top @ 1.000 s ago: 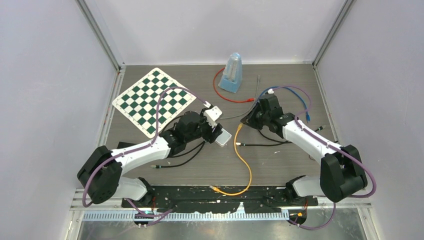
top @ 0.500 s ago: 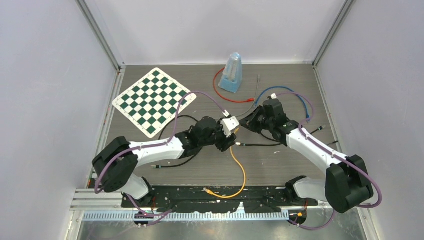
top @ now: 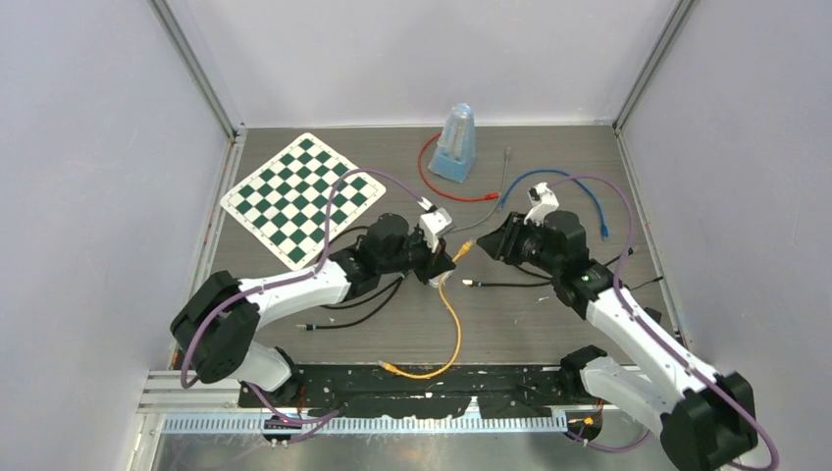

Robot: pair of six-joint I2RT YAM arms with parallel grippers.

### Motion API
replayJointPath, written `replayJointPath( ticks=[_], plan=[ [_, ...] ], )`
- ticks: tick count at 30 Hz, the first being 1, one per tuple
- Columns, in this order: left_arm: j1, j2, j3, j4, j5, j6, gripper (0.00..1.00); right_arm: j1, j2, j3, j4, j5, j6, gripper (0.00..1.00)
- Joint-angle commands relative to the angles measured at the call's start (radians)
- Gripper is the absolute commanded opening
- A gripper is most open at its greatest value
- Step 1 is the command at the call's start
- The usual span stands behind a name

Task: Insert the plug into the switch port
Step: Pick up the connector from the center of the board.

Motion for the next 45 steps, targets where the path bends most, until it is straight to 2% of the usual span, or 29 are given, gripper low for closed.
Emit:
replayJointPath(
  ticks=[1,6,8,9,10,11,12,14,15,16,19,21,24,27,35,38,41,45],
  plan=[
    [0.063,-0.087,0.004,-0.047,0.102,-0.077,0.00,0.002,-0.174,-0.010,0.163,-0.014,-0.502,0.34],
    [0.126,-0.121,0.043,-0.194,0.241,-0.094,0.00,0.001,-0.268,-0.178,0.529,-0.190,-0.748,0.36],
    [0.147,-0.143,0.042,-0.210,0.307,-0.096,0.00,0.001,-0.317,-0.320,0.710,-0.334,-0.885,0.38],
    [0.155,-0.155,0.042,-0.217,0.334,-0.094,0.00,0.003,-0.340,-0.368,0.936,-0.391,-0.951,0.38],
    [0.161,-0.166,0.044,-0.230,0.353,-0.093,0.00,0.010,-0.331,-0.457,1.048,-0.392,-0.977,0.38],
    [0.166,-0.177,0.052,-0.249,0.382,-0.086,0.00,0.010,-0.313,-0.478,1.211,-0.367,-0.996,0.38],
    [0.167,-0.184,0.065,-0.286,0.401,-0.076,0.00,0.006,-0.287,-0.480,1.230,-0.380,-1.013,0.38],
    [0.168,-0.201,0.091,-0.352,0.405,-0.054,0.00,0.000,-0.262,-0.411,1.097,-0.545,-1.161,0.41],
    [0.169,-0.213,0.089,-0.366,0.397,-0.047,0.00,0.000,-0.252,-0.388,0.985,-0.588,-1.189,0.46],
    [0.169,-0.228,0.081,-0.370,0.391,-0.040,0.00,0.001,-0.228,-0.368,0.958,-0.648,-1.214,0.48],
    [0.176,-0.257,0.071,-0.390,0.400,-0.030,0.00,0.002,-0.186,-0.370,0.996,-0.704,-1.226,0.59],
    [0.178,-0.263,0.076,-0.410,0.418,-0.024,0.00,0.003,-0.179,-0.336,0.907,-0.737,-1.289,0.63],
    [0.178,-0.260,0.092,-0.440,0.436,-0.017,0.00,0.018,-0.178,-0.288,0.709,-0.754,-1.432,0.64],
    [0.178,-0.259,0.095,-0.431,0.454,-0.019,0.00,0.028,-0.146,-0.252,0.630,-0.749,-1.517,0.63],
    [0.178,-0.218,0.115,-0.430,0.526,-0.020,0.00,0.062,-0.054,-0.226,0.630,-0.735,-1.586,0.57],
    [0.178,-0.212,0.112,-0.425,0.514,-0.019,0.00,0.067,-0.038,-0.247,0.700,-0.735,-1.572,0.51],
    [0.178,-0.201,0.115,-0.422,0.523,-0.019,0.00,0.069,-0.019,-0.281,0.867,-0.746,-1.481,0.46],
    [0.178,-0.192,0.121,-0.432,0.532,-0.020,0.00,0.078,-0.008,-0.283,0.880,-0.731,-1.479,0.36]
  ],
)
